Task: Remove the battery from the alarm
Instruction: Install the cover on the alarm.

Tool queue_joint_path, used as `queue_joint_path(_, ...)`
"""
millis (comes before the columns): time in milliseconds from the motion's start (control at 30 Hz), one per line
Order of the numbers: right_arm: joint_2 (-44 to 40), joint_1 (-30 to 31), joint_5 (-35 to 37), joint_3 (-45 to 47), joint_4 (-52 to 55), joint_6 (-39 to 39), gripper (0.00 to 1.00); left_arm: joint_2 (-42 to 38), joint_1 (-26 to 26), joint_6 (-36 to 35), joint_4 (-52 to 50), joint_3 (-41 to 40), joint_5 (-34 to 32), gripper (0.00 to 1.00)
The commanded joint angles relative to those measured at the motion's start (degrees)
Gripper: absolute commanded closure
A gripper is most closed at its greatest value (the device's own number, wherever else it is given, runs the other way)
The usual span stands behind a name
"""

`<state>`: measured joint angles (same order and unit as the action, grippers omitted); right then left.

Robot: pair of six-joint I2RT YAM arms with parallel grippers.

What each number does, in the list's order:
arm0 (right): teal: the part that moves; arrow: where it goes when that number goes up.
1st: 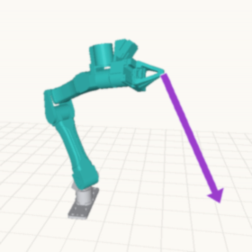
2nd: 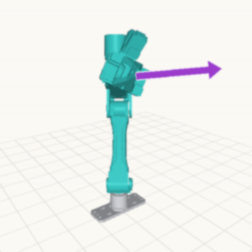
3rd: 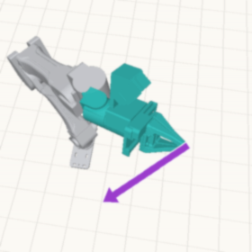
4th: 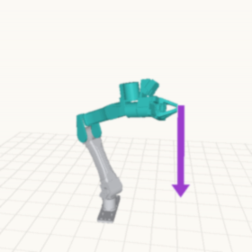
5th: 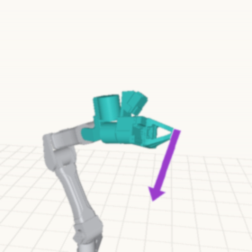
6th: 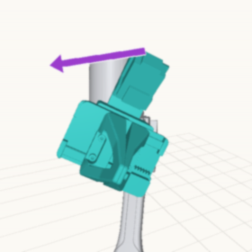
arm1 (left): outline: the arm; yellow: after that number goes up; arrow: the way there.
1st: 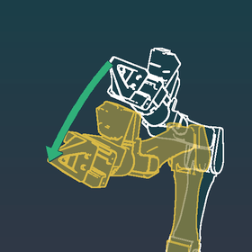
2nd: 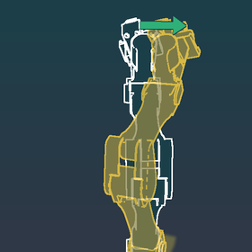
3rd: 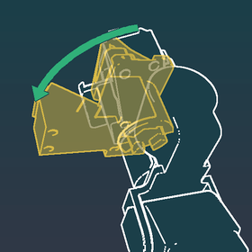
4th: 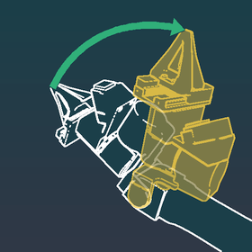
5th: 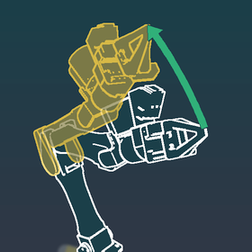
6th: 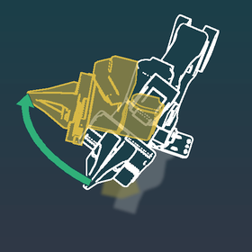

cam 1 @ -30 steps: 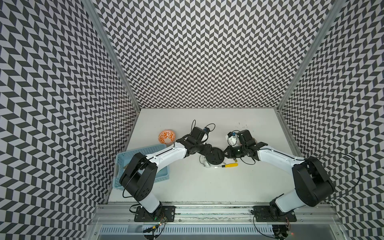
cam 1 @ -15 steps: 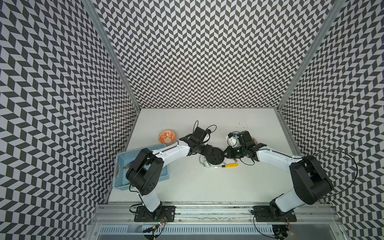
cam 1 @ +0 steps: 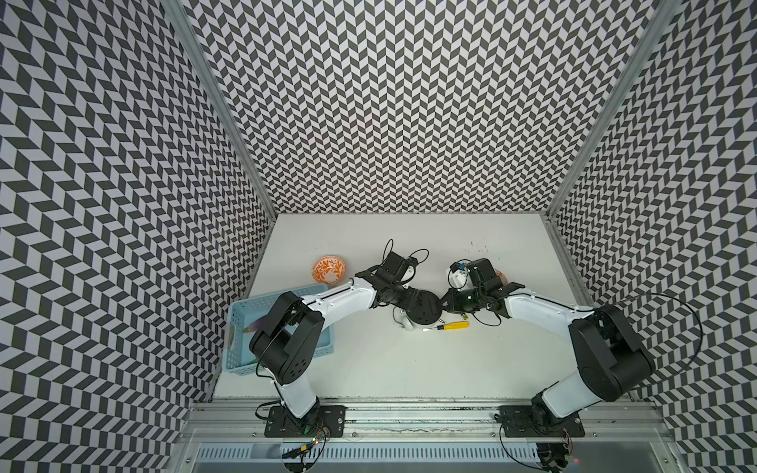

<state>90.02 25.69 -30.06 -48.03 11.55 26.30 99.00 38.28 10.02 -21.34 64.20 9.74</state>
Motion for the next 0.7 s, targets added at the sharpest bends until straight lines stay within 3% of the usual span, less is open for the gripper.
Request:
queue_joint_path(0, -1.0, -0.1, 1.6, 0.2, 0.1, 0.8, 1.00, 0.6, 0.6, 0.0, -0.5, 0.8, 0.3, 0.45)
queue_joint_path(333, -0.5, -0.2, -1.8, 0.3, -2.2, 1.5, 1.00, 0.9, 0.6, 0.3, -0.3, 0.6, 0.5, 0.45)
queue_joint_path(667, -0.4, -0.8, -2.2, -3.1, 3.2, -0.8, 1.00, 1.0, 0.6, 0.3, -0.3, 0.4, -0.2, 0.46)
